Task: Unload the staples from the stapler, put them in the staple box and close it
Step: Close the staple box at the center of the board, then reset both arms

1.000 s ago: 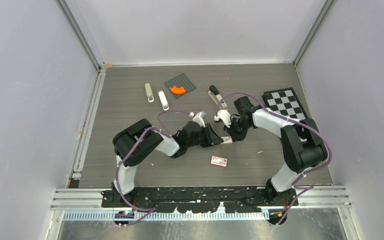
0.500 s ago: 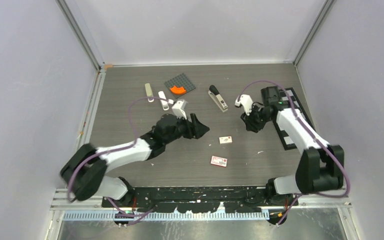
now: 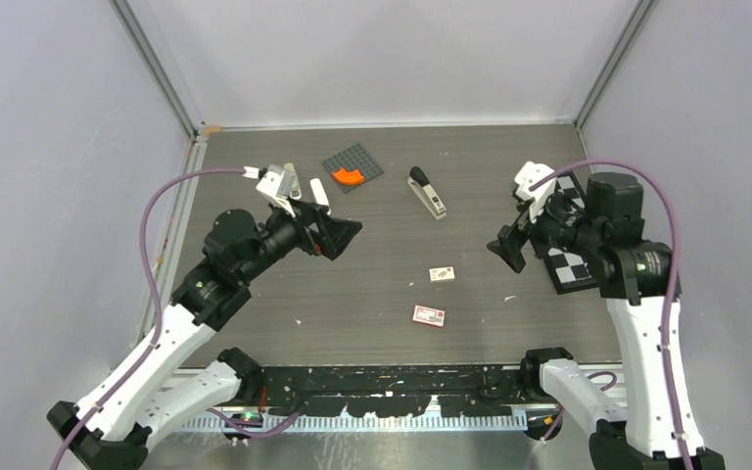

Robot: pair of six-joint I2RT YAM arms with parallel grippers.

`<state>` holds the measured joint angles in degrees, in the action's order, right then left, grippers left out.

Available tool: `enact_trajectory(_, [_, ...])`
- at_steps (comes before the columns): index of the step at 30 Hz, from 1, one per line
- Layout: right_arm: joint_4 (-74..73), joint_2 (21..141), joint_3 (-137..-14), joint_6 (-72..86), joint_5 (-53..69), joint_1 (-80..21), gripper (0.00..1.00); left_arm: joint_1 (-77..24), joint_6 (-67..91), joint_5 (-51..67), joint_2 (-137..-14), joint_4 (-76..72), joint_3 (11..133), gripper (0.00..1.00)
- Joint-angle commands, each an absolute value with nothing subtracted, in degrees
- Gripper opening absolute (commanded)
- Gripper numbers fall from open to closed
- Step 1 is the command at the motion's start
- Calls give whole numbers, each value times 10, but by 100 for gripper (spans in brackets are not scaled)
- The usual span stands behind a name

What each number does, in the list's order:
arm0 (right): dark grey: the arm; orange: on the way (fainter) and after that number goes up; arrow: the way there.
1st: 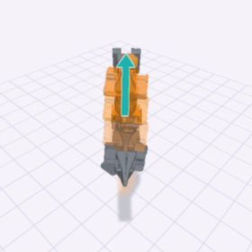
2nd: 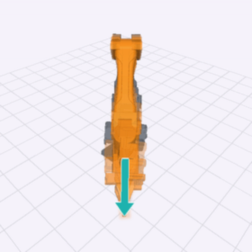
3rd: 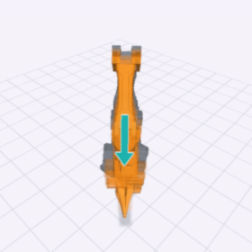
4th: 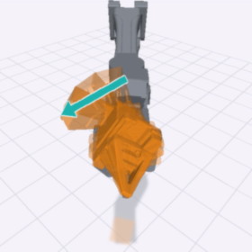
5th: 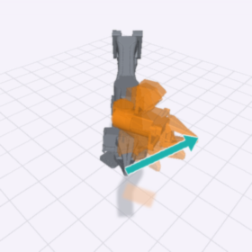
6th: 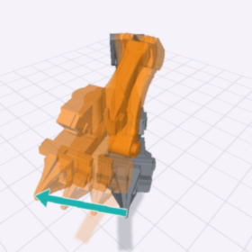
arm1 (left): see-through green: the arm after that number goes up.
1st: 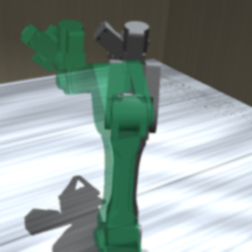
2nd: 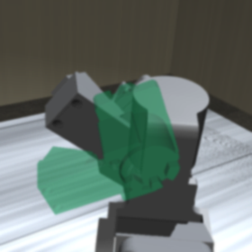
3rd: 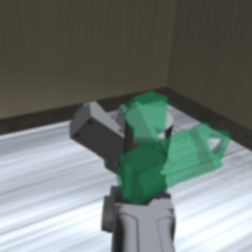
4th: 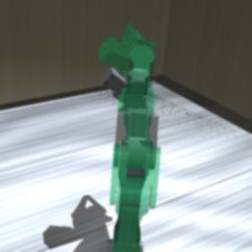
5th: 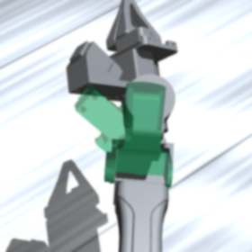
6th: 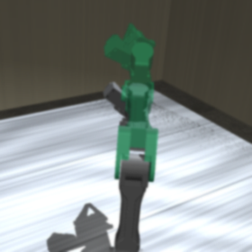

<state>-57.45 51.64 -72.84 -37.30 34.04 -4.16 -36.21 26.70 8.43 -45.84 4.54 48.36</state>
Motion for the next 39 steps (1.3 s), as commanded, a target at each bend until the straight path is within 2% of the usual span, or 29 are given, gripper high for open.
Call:
enact_trajectory(1, [-599, 506, -801, -241, 345, -36, 100, -356, 212, 103, -426, 216, 575, 100])
enact_trajectory(4, [-598, 496, -842, -179, 328, -36, 100, -356, 191, 94, -403, 261, 613, 100])
enact_trajectory(8, [-600, 482, -865, -135, 373, -33, 100, -356, 185, 97, -372, 287, 630, 100])
enact_trajectory(14, [-618, 470, -875, -126, 445, -12, 100, -357, 213, 132, -326, 294, 598, 100])
enact_trajectory(20, [-639, 473, -898, -129, 470, 10, 100, -356, 219, 113, -276, 288, 576, 100])
enact_trajectory(29, [-642, 476, -901, -116, 486, 26, 100, -356, 212, 107, -277, 288, 561, 100])
enact_trajectory(39, [-612, 467, -862, -82, 556, 54, 100, -356, 217, 112, -268, 274, 534, 100])
